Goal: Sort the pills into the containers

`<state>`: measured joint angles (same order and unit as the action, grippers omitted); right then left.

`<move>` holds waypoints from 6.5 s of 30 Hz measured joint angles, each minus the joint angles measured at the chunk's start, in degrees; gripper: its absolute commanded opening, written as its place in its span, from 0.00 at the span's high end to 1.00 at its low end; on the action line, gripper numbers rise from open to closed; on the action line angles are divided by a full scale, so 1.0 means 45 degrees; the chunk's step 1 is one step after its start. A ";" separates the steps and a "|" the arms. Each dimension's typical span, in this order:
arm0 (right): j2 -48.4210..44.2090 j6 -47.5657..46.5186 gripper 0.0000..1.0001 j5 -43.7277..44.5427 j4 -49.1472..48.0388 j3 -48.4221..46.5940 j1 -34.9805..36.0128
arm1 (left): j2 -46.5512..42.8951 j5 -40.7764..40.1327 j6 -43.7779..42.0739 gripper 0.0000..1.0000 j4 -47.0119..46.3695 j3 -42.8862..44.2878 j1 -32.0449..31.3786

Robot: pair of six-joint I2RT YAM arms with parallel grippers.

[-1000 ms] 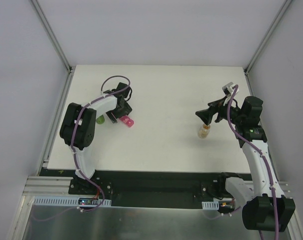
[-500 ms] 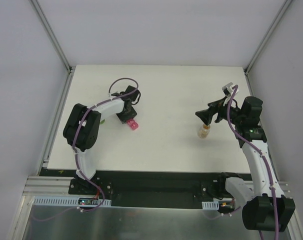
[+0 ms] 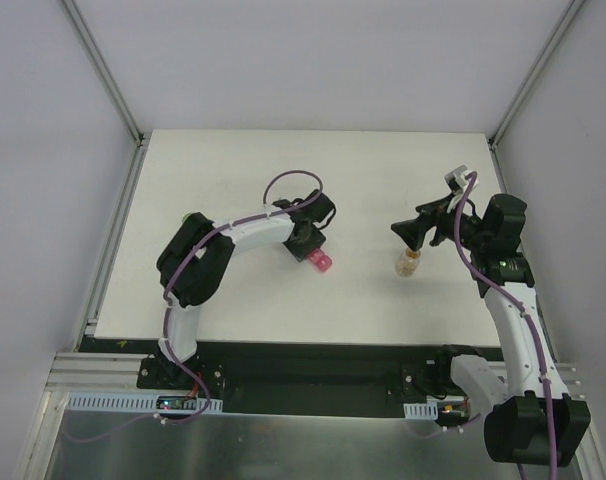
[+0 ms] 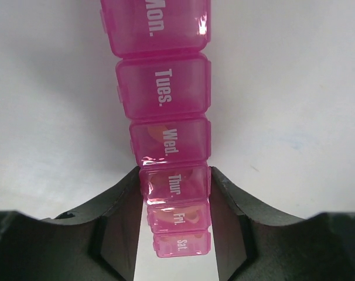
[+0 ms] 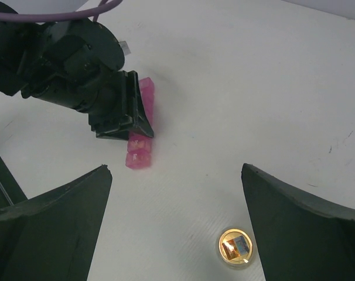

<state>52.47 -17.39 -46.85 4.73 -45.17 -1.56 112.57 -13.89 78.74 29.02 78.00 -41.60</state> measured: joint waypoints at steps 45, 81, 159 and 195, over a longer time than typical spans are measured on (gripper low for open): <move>1.0190 -0.3181 0.02 0.6324 0.5600 -0.8038 0.7946 | -1.3415 0.0821 -1.8476 0.01 -0.1078 -0.6853 0.2322; 1.7301 -0.2239 0.25 0.7970 0.8058 -1.4129 0.9000 | -1.4154 -0.1647 -1.8656 0.02 -0.1627 -0.6917 0.2521; 1.4319 -0.6936 0.67 0.3104 0.6708 -0.8738 0.8869 | -0.5027 0.6975 -0.4954 0.45 -1.8336 -1.3284 0.3517; 1.3590 -0.6285 0.68 0.0894 0.5474 -0.7694 0.8476 | -0.3181 0.8791 -0.2375 0.91 -2.0934 -1.2891 0.3774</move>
<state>113.62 -45.67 -42.83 29.36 -79.79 36.58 98.26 25.67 68.05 -65.19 19.99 -24.62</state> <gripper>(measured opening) 0.458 0.280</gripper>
